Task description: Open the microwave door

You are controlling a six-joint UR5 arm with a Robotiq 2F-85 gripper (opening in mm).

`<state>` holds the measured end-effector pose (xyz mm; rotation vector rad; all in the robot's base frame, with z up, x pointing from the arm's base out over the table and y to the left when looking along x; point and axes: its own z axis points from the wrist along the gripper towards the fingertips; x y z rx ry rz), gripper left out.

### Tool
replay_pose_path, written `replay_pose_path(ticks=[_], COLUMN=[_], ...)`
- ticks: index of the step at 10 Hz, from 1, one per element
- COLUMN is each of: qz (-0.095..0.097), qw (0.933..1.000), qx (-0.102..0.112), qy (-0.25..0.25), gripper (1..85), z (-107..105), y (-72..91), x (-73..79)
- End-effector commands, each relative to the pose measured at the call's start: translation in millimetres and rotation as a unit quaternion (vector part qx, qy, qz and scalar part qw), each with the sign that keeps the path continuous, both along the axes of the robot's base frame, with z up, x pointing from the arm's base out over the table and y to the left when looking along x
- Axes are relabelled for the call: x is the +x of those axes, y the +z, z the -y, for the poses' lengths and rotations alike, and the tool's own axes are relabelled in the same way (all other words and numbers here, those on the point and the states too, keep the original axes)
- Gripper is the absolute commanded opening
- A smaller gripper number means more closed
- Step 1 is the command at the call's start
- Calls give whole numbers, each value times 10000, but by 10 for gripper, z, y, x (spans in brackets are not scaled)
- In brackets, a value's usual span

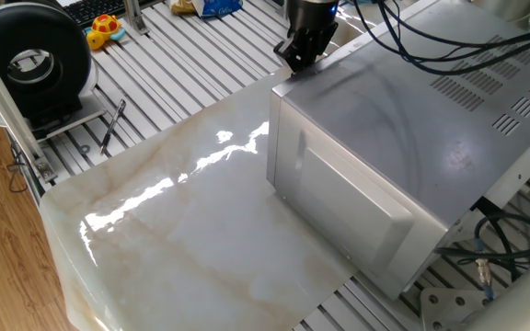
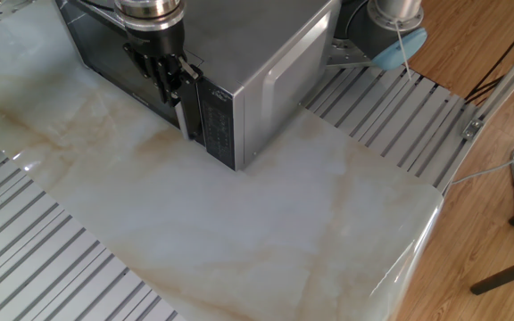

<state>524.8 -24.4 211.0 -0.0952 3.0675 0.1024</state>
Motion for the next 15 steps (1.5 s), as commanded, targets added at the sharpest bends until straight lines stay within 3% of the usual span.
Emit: replay_pose_path(ticks=[1,2,3,6,8,15], qz=[-17,2,-120,-175,-309,-222], qw=[9994,9998,9999,9998,9991,9993], qx=[344,200,61,16,-233,-135], qy=[93,68,-24,-44,-166,-259], gripper=[27,27,27,27,27,27], z=[-187,-112,-37,-13,119,71], y=[93,85,74,71,64,66], x=[-66,-54,-113,-141,-208,-160])
